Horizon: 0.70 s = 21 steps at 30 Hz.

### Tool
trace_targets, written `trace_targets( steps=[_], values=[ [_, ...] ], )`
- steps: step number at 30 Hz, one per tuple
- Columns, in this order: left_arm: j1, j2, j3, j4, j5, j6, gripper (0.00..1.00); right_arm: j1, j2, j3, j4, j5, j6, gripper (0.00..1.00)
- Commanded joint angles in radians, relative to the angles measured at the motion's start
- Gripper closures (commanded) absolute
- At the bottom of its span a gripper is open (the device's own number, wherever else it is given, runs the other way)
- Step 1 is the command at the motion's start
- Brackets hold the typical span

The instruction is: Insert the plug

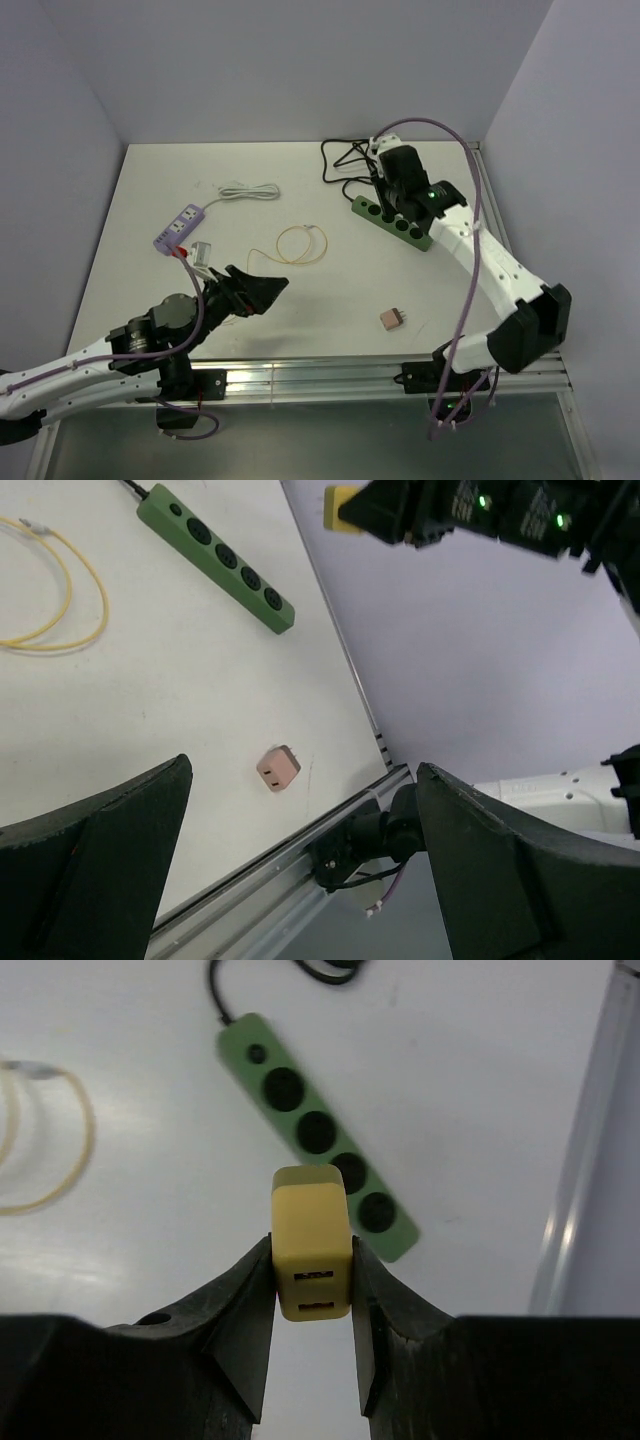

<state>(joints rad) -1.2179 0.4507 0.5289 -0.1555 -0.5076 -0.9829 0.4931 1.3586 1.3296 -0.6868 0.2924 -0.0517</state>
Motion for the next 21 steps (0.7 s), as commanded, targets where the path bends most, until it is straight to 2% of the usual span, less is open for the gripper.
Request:
trace_targets(
  steps=[1,6,10,14,21],
  values=[
    [0.001,0.042,0.016,0.010,0.014,-0.036,0.01,-0.048,0.119,0.114,-0.009,0.060,-0.167,1.00],
    [0.001,0.089,0.031,-0.013,0.040,-0.056,0.02,-0.086,0.325,0.288,-0.103,0.016,-0.273,1.00],
    [0.001,0.098,0.049,-0.024,0.031,-0.019,0.01,-0.102,0.477,0.384,-0.117,0.065,-0.289,1.00],
    [0.001,0.117,0.083,-0.050,-0.006,0.035,0.00,-0.129,0.573,0.499,-0.206,-0.077,-0.328,1.00],
    [0.004,0.175,0.135,-0.047,-0.081,0.162,0.01,-0.146,0.646,0.508,-0.249,-0.235,-0.404,1.00]
  ],
)
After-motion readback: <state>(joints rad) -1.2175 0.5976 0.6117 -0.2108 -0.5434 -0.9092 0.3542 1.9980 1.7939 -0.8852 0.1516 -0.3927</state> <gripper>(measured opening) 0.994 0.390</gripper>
